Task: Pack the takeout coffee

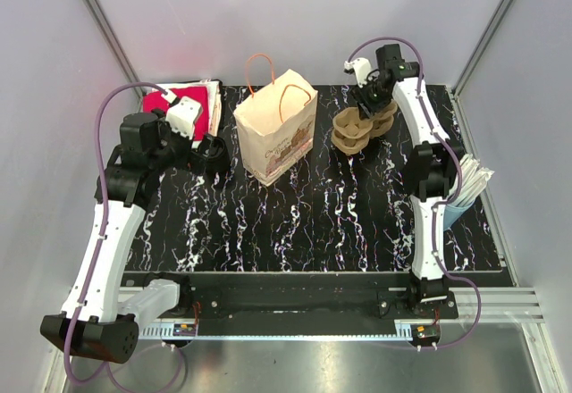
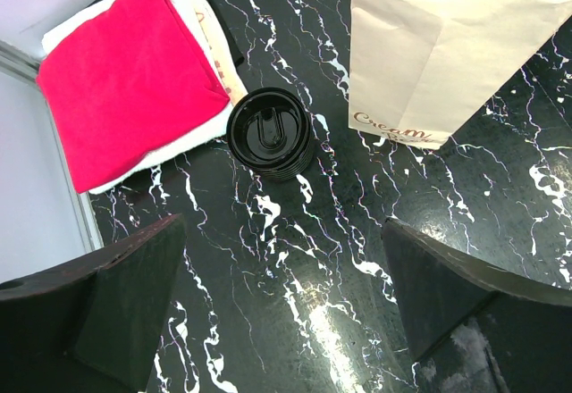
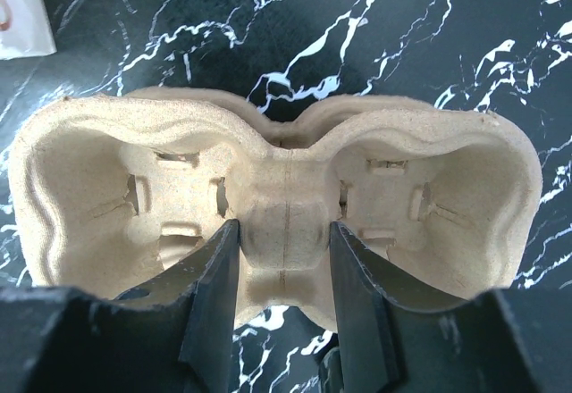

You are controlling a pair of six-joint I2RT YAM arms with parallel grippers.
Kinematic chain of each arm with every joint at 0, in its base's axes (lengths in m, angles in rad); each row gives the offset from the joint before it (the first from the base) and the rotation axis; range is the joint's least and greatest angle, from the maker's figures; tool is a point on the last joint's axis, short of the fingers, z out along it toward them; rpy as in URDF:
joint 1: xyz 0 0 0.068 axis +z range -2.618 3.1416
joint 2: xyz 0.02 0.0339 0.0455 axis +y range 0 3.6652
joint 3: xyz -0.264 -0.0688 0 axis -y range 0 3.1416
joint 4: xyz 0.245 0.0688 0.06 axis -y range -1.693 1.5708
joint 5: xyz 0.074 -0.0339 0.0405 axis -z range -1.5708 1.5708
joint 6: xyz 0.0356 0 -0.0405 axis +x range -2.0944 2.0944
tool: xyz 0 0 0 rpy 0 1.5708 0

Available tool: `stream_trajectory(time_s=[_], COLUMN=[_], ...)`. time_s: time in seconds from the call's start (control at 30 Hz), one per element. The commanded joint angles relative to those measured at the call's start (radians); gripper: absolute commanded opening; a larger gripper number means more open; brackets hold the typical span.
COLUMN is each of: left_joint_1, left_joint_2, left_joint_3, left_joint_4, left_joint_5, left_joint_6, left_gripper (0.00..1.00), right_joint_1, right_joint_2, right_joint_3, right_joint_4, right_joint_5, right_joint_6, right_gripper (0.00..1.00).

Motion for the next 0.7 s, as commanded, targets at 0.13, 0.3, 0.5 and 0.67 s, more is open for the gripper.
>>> stream_trajectory(time_s=[0.13,0.3,0.5,0.67], left_joint_1=[0.008,0.011,0.012,0.014], left_joint_2=[-0.021,-0.024,-0.024,-0.023], left_joint_3=[0.001,0.0,0.0,-0.002], left_joint_4=[0.055,0.057,0.058,0.058], left_joint_5=[0.021,0.024,0.029,0.029], left_joint_6=[-0.017,-0.022,-0.023,-0.025], left_gripper=[0.99,0.99,0.99,0.99], right_joint_1=[0.009,0.03,0.055,0.061], right_joint_2=[-0.211,-0.294,-0.298,-0.273], right_joint_3=[-0.139,-0.352,-0.459,-0.438], right_joint_4=[0.016,0.138,0.237,0.257], right_joint_5=[-0.084,-0.053,-0.007,0.005], right_joint_6=[0.023,0.017,0.051,0.074], right_gripper=[0.45,0.45,0.45,0.45])
